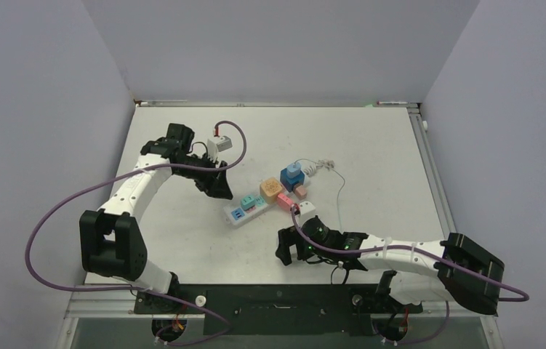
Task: Insert the plug
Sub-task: Insert the plug into the socket, then pick up the plug from the center of the board.
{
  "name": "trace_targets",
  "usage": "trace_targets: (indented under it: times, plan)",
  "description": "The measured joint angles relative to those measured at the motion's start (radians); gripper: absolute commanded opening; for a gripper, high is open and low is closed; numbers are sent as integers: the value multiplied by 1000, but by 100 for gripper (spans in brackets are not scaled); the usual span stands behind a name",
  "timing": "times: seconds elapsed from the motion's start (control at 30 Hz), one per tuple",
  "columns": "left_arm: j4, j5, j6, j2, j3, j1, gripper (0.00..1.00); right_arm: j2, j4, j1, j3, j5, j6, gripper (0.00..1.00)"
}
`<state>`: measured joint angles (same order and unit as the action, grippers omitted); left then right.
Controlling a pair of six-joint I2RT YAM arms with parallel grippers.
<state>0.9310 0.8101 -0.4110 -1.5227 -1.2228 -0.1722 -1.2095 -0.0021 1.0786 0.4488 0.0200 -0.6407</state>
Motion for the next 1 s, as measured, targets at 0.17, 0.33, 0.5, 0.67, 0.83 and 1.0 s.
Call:
trace_targets:
  times: [0.17,0.33,0.5,0.67,0.83,1.0]
  plan:
    - [-5,-13,27,11,1,-12,52,-19,83,-61,-28,-44,-11,100]
    - [-9,-22,43,11,1,-27,51,-32,158,-92,-63,-76,-20,51]
    - [-16,-27,53,11,1,-34,51,-45,230,-111,-98,-136,-34,37]
    - [-17,-30,54,13,1,-37,51,-50,248,-117,-98,-157,-30,33]
    - [-15,-15,54,21,1,-39,52,4,188,-150,-68,-172,7,32]
    - [47,59,5,21,-53,-39,74,97,143,-214,32,-256,78,33]
